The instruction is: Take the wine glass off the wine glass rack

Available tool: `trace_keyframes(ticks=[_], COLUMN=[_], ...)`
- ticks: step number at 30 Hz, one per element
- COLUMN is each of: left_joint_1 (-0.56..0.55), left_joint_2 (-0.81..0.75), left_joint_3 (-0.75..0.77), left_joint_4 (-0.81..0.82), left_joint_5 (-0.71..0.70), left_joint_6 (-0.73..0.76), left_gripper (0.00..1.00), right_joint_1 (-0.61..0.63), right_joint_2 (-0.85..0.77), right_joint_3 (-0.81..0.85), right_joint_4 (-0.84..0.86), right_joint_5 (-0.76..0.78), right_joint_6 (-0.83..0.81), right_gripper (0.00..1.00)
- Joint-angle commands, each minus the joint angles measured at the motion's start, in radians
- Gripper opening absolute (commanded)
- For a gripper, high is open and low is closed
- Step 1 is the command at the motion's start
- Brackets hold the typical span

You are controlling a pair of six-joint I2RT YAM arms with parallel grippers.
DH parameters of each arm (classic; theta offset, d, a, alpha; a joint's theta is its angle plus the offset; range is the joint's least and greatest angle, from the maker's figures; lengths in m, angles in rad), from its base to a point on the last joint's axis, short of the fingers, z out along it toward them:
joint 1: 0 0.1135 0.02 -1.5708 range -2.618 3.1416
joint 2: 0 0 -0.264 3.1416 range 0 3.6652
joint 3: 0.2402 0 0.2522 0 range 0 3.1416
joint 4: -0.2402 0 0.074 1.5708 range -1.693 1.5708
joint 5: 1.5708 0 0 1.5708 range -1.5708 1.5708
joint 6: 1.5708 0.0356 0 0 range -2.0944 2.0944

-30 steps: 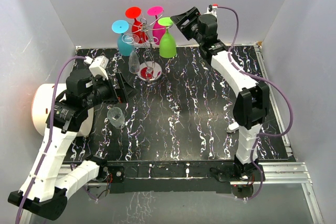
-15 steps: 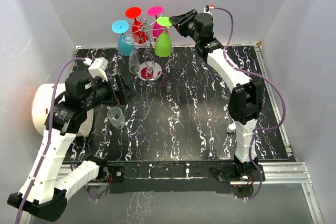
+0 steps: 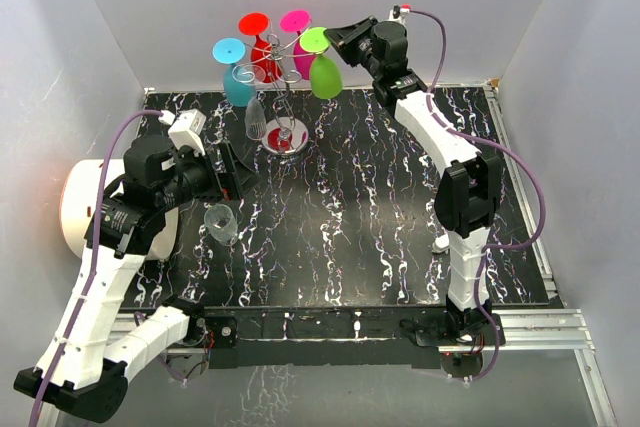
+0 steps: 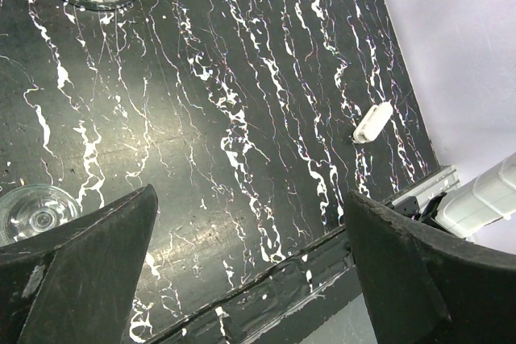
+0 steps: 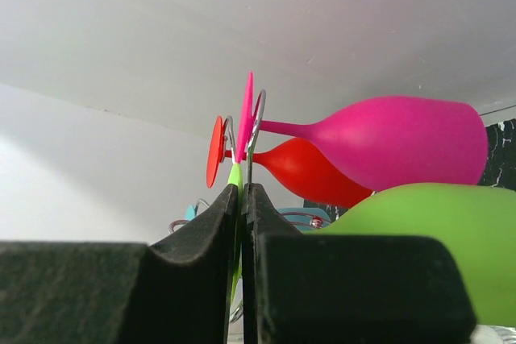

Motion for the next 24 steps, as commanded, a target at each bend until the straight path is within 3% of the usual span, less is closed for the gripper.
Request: trace_keyframes(ticks=[1,24], left_joint_1=[0.005,0.005], left_joint_2=[-0.007,-0.011], left_joint_3=[0.011,0.022], left_joint_4=[-0.007,-0.019], left_joint_5=[0.019,0.022], left_joint_6=[0.014,0.010], left_gripper=[0.99,0.99], right_joint_1=[-0.003,-0.038], right_joint_2=[-0.028,-0.140], right_joint_3=[0.060,-0.060], right_joint_4=[0.027,0.045], right_joint_5=[0.026,-0.040], right_joint_6=[-0.003,0.161], right_gripper=[0.03,0.00])
